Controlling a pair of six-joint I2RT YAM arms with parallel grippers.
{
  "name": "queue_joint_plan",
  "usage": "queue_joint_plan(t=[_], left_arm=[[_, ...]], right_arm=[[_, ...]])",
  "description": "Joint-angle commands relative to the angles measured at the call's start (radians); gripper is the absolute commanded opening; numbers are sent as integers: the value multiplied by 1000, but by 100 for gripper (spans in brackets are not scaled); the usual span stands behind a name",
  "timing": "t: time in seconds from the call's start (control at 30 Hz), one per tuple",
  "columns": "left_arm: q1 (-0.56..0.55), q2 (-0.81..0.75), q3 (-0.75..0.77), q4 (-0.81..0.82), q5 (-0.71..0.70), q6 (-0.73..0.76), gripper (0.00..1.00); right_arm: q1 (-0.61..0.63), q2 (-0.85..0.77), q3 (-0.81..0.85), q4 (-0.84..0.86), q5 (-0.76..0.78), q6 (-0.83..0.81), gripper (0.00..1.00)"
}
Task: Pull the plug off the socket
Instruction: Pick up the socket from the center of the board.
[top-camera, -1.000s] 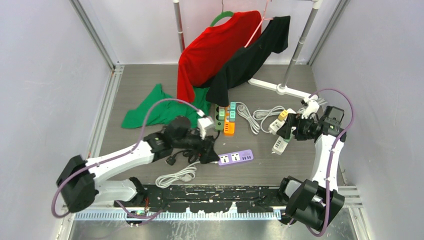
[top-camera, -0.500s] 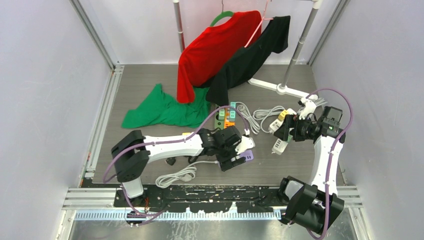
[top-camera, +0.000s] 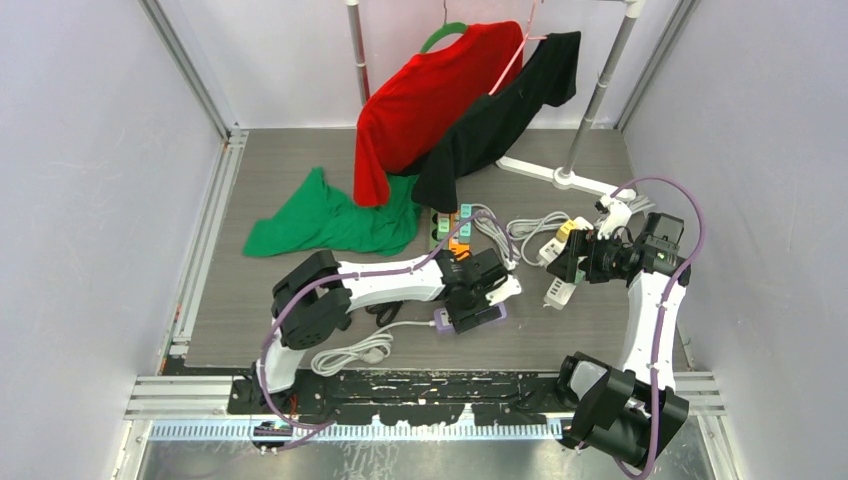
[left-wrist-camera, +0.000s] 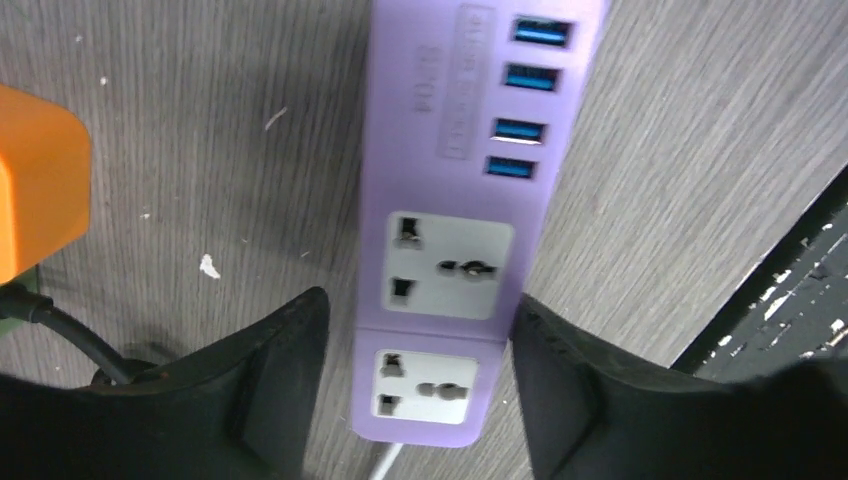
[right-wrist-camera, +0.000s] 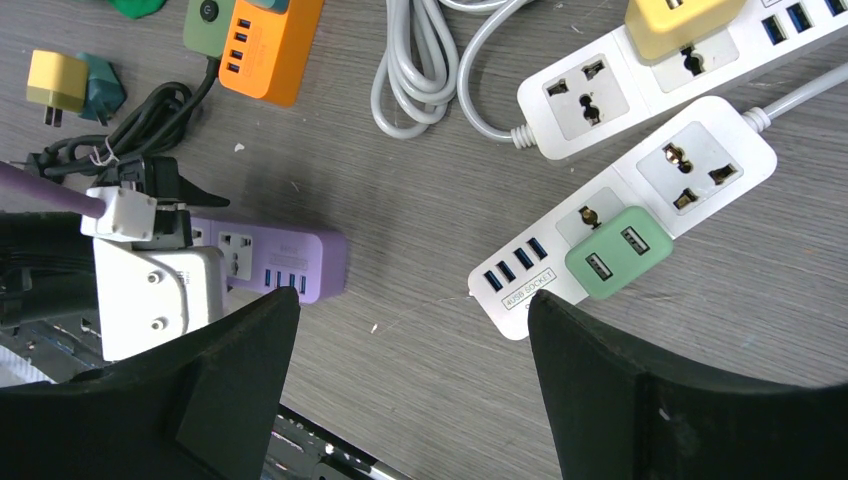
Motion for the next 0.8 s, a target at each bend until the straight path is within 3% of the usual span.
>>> queue_joint_plan(t=[0.0, 0.1, 0.13, 0.17, 0.23, 0.57, 0.77], left_arm=[[7, 15, 75, -51, -38, -9, 57], [7, 15, 84, -65, -29, -17, 35], [7, 10, 83, -64, -26, -18, 26], [7, 2, 78, -63, -26, -22, 10], [7, -26, 65, -58, -31, -28, 0], [34, -493, -238, 184, -79, -86, 0], [191, -735, -329, 193, -67, -128, 0]], right_arm=[[5, -10, 40, 5, -29, -12, 89], [6, -10, 40, 5, -29, -14, 89], [5, -10, 40, 4, -29, -15, 89], [5, -9, 40, 3, -29, -15, 89], [5, -9, 40, 3, -30, -17, 89], [8, -12, 43, -2, -34, -20, 90], [10, -14, 45, -5, -36, -21, 90]])
